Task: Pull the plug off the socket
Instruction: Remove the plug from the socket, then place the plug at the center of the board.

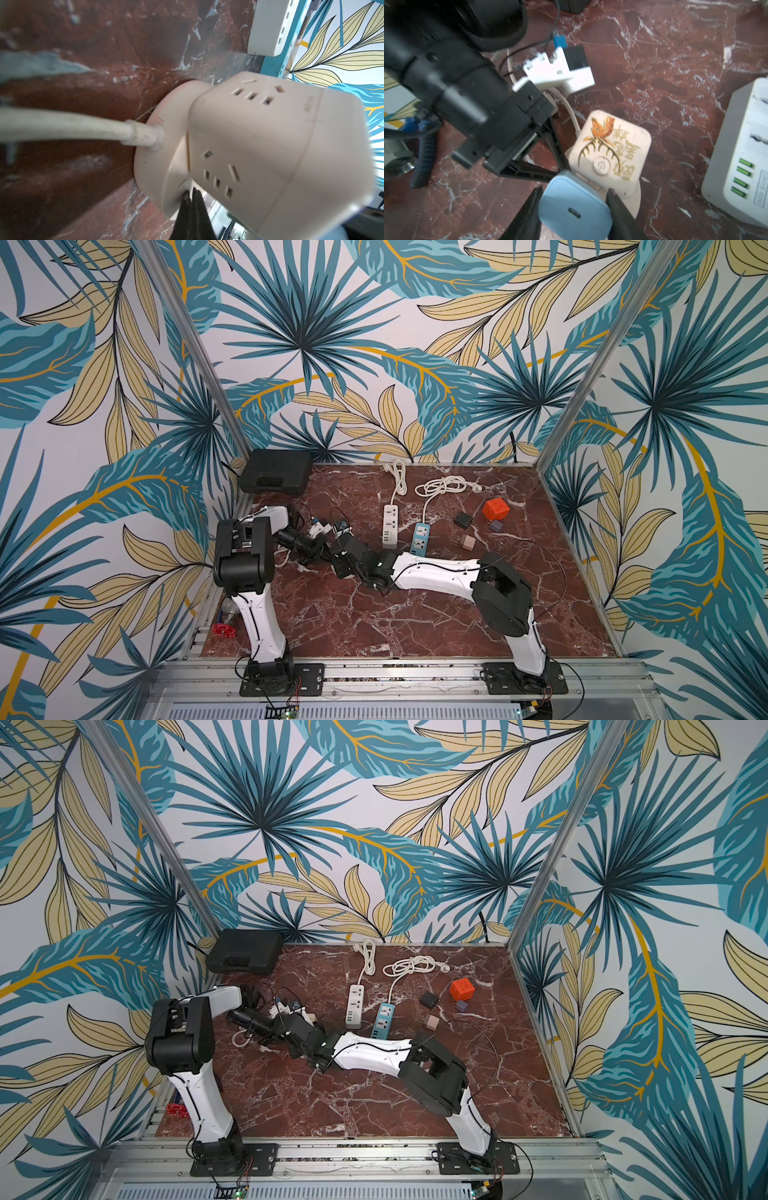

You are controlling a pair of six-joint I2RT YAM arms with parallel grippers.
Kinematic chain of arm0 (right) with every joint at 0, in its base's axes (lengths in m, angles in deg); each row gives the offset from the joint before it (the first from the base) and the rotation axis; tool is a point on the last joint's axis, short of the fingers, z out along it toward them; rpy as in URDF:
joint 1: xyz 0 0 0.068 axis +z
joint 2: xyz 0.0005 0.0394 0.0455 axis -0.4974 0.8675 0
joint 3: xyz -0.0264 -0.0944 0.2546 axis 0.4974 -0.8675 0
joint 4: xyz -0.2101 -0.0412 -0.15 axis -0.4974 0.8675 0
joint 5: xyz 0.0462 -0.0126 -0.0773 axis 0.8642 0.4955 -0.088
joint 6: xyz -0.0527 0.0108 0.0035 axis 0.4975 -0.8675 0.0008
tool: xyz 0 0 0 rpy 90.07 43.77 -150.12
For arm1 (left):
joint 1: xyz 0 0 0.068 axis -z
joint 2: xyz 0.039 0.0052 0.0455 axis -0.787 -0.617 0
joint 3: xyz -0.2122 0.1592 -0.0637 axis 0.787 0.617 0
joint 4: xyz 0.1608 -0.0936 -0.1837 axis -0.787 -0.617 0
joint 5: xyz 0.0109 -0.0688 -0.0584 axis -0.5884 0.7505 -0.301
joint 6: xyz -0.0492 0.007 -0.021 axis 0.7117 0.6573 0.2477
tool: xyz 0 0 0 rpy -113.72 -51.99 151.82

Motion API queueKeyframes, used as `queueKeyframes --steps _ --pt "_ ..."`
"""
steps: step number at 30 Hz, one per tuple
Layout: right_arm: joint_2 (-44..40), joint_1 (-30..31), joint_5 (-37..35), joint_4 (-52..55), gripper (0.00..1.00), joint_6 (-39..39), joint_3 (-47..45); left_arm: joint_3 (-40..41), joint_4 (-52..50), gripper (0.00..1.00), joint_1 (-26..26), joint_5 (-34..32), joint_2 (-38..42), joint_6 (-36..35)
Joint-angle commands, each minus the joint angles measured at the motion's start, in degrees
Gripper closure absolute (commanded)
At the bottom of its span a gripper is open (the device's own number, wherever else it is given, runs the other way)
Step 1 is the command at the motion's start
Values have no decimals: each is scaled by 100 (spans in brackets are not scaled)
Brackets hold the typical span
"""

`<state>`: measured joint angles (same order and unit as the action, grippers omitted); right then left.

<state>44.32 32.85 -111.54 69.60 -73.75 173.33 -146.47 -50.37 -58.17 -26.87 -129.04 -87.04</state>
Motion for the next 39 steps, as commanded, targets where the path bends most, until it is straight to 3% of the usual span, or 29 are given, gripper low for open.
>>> queueKeyframes --steps 1,9,14,21,27,32,39 --pt "9 130 -342 99 100 227 239 222 610 100 -15 -963 -262 11" --pt "-451 85 -659 147 100 199 -61 228 643 100 -29 -914 -260 21" --pt "-1154 -166 -577 457 100 -12 -471 227 661 100 -32 -899 -253 37" --pt "-2248 -865 -370 1922 100 -126 -1019 247 681 100 -33 -912 -206 46" --pt "-3393 -2174 -190 2755 100 -175 -1953 249 730 100 -33 -911 -201 69" --pt "-3812 -3423 31 3284 99 -165 -2410 252 732 100 -32 -920 -200 72" --pt "-3967 -5066 441 2591 99 -617 -3374 260 733 100 -33 -931 -198 79"
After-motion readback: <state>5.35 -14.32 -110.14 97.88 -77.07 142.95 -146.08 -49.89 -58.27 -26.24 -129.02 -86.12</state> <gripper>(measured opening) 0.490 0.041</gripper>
